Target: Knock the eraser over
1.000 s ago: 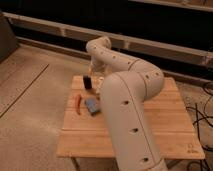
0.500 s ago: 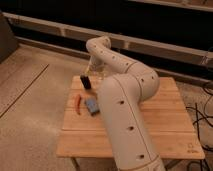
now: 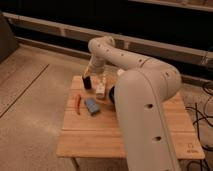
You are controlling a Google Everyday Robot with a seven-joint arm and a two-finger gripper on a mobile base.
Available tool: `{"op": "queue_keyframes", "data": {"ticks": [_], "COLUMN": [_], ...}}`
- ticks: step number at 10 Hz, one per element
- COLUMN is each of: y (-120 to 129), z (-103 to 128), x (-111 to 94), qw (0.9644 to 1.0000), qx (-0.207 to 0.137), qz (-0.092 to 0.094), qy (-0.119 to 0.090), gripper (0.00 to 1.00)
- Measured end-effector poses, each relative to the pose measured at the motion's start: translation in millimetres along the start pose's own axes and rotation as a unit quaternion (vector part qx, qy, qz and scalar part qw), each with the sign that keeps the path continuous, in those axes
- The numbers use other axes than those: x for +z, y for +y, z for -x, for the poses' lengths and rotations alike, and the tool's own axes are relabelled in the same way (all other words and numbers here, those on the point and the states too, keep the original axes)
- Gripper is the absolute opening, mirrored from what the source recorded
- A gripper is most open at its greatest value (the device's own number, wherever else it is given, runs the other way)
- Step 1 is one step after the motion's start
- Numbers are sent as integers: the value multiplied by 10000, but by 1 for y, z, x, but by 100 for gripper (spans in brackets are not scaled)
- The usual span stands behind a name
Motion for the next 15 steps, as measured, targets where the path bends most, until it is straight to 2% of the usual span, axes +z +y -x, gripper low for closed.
{"op": "queue_keyframes", "data": {"ticks": [2, 3, 5, 6, 7, 8, 10, 12, 13, 15], "y": [-6, -14, -39, -51, -54, -49, -38, -31, -26, -13], "z": [-5, -4, 7, 21, 30, 38, 48, 53, 56, 71], "x": [3, 7, 18, 26, 32, 39, 54, 67, 72, 71], "qw": [9999, 9995, 9970, 9935, 9902, 9878, 9849, 9838, 9844, 9859], "qx": [-77, -103, -86, -103, -160, -232, -347, -447, -500, -792], "qz": [-143, -276, -737, -1110, -1358, -1499, -1620, -1629, -1577, -1401], "qy": [42, 90, 199, 234, 285, 346, 500, 592, 601, 449], "gripper": [65, 65, 65, 65, 65, 65, 65, 65, 65, 65]}}
